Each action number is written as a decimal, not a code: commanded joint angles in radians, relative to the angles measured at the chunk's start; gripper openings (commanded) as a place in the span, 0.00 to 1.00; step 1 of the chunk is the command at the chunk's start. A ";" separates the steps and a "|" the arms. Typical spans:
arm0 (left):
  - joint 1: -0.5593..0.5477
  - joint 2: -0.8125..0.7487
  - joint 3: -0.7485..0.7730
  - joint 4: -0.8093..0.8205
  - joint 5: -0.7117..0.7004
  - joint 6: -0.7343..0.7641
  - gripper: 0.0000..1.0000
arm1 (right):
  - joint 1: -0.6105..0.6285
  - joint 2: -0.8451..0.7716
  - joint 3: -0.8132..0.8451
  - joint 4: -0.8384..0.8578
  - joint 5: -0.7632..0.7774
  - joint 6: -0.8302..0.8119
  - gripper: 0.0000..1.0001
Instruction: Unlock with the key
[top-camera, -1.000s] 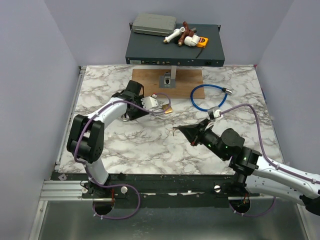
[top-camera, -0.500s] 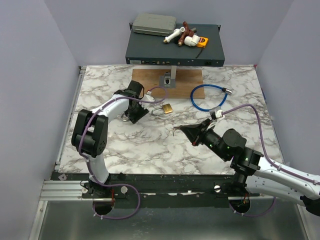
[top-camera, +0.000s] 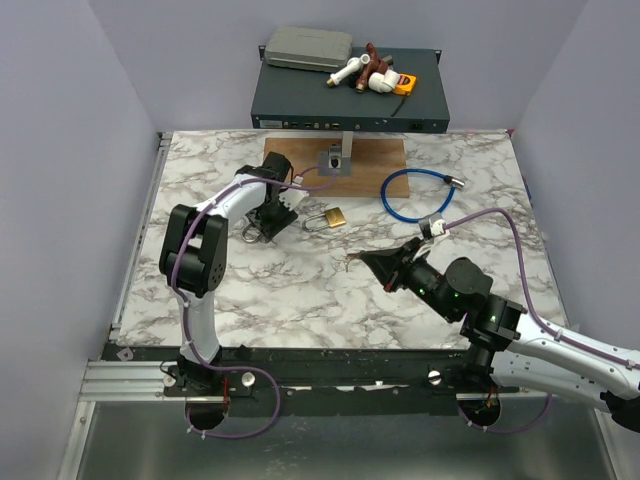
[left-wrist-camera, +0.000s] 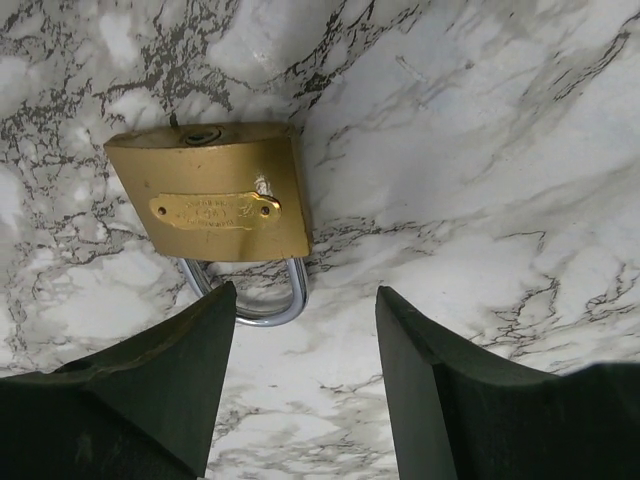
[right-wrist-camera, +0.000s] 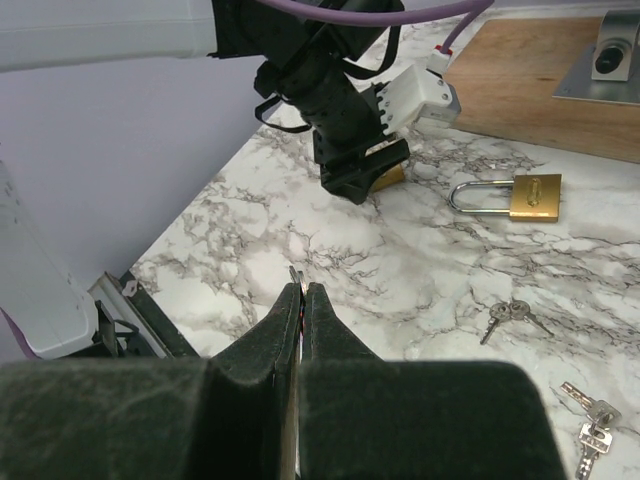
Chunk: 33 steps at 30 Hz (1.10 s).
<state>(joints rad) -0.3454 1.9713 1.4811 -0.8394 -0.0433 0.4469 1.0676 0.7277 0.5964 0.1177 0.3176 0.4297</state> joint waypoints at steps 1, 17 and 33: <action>0.017 0.071 0.106 -0.163 0.064 0.069 0.56 | 0.000 -0.010 0.006 -0.007 0.023 -0.009 0.01; 0.016 0.058 0.073 -0.237 0.136 0.089 0.43 | 0.003 -0.007 0.002 -0.004 0.018 -0.011 0.01; 0.025 -0.222 -0.172 0.170 -0.061 0.020 0.00 | 0.002 0.101 -0.003 0.089 -0.022 -0.023 0.01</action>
<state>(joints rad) -0.3206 1.6642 1.3384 -0.8780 0.0826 0.4900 1.0676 0.8227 0.5953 0.1444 0.3103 0.4259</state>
